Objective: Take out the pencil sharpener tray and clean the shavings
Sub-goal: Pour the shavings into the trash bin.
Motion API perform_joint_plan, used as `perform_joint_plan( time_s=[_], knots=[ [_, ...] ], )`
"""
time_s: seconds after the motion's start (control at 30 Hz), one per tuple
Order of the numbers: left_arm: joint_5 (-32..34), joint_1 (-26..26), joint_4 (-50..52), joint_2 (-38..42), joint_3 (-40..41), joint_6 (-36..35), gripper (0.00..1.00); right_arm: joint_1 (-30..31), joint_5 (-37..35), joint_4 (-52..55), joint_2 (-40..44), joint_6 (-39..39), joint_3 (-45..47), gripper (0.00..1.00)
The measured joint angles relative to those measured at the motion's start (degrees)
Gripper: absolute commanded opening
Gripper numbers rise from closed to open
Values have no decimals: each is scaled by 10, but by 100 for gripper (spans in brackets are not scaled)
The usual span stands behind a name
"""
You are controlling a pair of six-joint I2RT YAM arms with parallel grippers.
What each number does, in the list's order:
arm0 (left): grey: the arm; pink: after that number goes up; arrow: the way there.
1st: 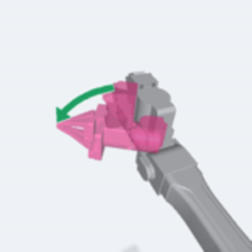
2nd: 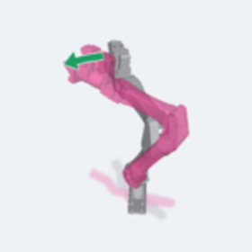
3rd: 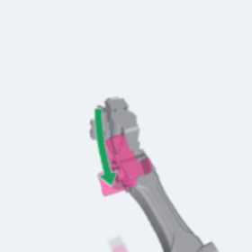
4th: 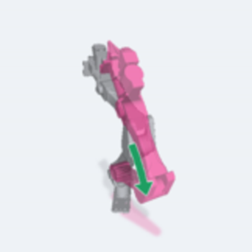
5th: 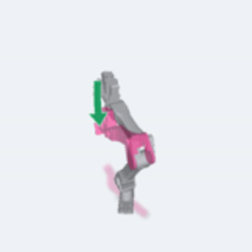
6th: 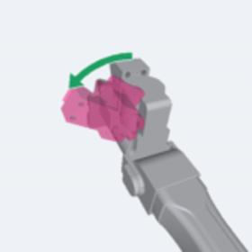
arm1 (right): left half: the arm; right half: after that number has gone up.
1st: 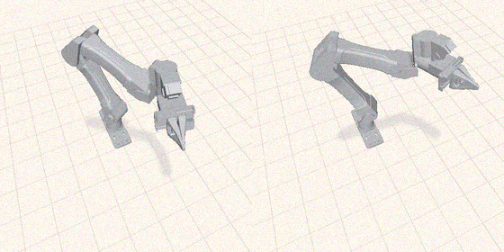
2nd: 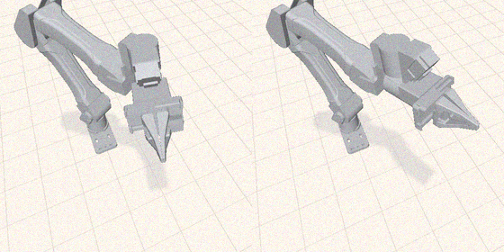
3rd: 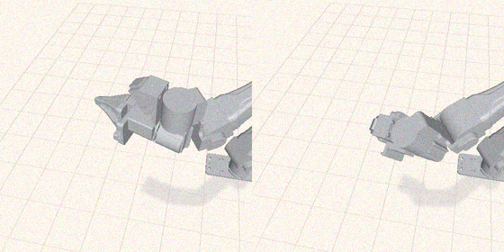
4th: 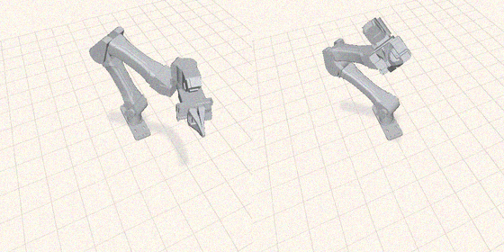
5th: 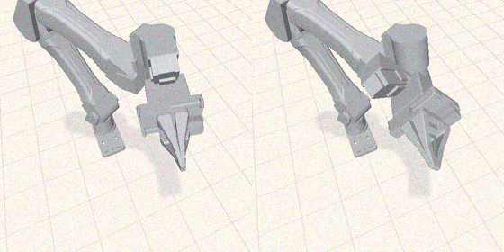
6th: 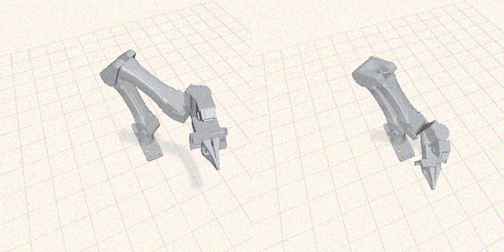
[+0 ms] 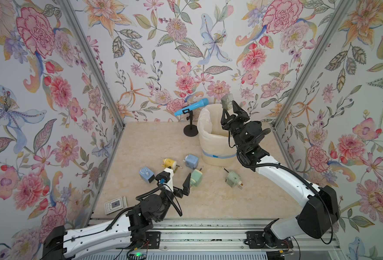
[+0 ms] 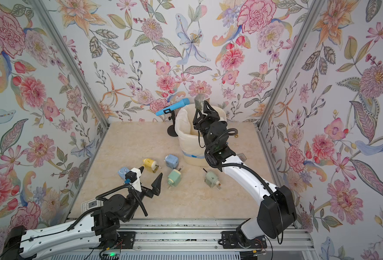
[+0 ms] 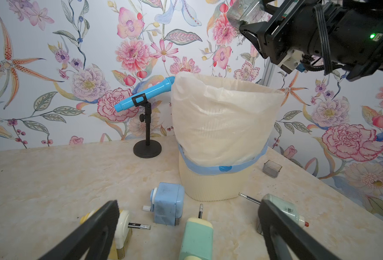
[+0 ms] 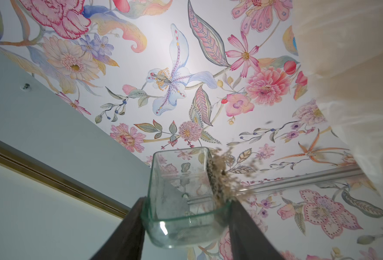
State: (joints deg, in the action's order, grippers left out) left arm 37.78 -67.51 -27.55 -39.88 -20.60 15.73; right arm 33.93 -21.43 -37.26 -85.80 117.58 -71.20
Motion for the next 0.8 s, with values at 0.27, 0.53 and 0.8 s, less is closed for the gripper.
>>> perform_joint_plan(
  time_s=[0.27,0.53,0.8],
  knots=[
    [7,-19,25,-21,-28,2,100,28,-46,-50,-61,10,-43,40],
    [37,-55,56,-23,-28,11,100,56,-69,-159,-75,10,-38,39],
    [66,-80,92,-22,-29,20,100,73,-88,-242,-120,10,-29,39]
  ],
)
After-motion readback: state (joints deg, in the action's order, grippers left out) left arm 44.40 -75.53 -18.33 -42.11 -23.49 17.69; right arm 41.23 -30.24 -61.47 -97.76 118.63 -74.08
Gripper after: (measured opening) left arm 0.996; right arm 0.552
